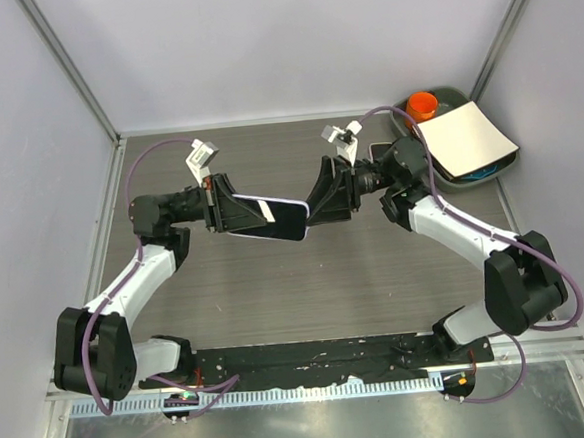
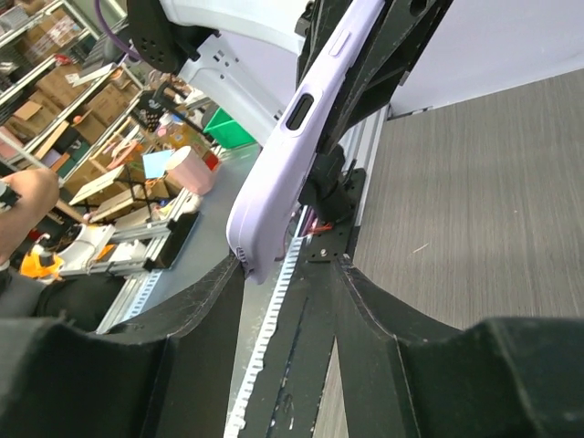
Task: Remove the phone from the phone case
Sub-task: Remove the phone case from the phone.
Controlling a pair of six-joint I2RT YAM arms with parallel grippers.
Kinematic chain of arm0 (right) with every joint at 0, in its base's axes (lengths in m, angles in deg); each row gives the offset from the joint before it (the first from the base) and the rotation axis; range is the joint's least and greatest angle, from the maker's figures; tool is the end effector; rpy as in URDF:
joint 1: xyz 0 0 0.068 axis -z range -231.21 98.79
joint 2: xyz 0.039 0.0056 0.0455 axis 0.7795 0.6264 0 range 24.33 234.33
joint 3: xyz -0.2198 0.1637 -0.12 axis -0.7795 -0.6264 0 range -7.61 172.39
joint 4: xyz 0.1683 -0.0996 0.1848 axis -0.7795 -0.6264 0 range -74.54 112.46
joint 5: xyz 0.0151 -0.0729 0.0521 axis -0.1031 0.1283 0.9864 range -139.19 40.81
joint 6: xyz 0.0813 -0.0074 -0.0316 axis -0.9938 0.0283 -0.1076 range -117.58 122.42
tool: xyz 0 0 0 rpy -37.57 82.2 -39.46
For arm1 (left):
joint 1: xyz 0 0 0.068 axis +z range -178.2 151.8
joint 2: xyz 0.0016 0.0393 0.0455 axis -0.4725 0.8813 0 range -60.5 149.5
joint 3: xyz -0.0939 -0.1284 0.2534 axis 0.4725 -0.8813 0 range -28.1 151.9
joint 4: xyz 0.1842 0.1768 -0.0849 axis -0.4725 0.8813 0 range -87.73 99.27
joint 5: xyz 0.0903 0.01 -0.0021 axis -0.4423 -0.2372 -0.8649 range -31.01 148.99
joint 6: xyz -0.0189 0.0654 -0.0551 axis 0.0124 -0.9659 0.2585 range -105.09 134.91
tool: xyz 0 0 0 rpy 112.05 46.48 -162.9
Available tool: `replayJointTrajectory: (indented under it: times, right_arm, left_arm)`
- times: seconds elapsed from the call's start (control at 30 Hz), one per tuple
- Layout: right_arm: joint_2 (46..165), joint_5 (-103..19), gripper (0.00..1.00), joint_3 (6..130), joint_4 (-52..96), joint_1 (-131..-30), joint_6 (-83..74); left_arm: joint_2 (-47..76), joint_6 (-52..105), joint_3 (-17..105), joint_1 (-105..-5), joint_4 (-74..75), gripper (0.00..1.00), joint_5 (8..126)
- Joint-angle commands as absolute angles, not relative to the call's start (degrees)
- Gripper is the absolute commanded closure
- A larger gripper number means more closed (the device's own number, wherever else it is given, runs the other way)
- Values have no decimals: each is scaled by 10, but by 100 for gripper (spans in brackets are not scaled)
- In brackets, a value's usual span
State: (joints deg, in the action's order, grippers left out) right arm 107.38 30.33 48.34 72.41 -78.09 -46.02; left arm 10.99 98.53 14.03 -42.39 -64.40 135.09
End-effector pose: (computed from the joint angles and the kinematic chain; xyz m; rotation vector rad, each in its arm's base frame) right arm 0.2497 0.2121 0.3748 -1.1837 1.3796 1.7902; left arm 0.2251 -0.1347 0.3740 0.6915 1.6317 -1.9299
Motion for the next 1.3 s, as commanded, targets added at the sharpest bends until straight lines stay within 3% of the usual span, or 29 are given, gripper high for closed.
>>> replayJointTrajectory:
  times: [0.0,0.13,0.4,0.63,0.8,0.97,1.27]
  right_arm:
    - [1058,112,52,490,644,-827,-338]
    - [1026,18,53,509,446,-826,-185]
    - [1020,-157,55,527,359,-828,-111]
    - [1041,-197,57,544,339,-827,-106]
    - [1063,-168,57,556,340,-827,-112]
    - [1089,-4,53,555,391,-830,-167]
    - [1121,107,51,559,458,-879,-241]
  left_arm:
    - [96,981,168,-468,-690,100,1232]
    - [94,983,170,-468,-690,100,1232]
    - [93,986,170,-467,-691,100,1235]
    - [95,992,171,-467,-697,100,1238]
    - [95,996,171,-469,-701,100,1239]
    - [96,997,171,-470,-702,100,1239]
    - [97,995,170,-469,-702,100,1233]
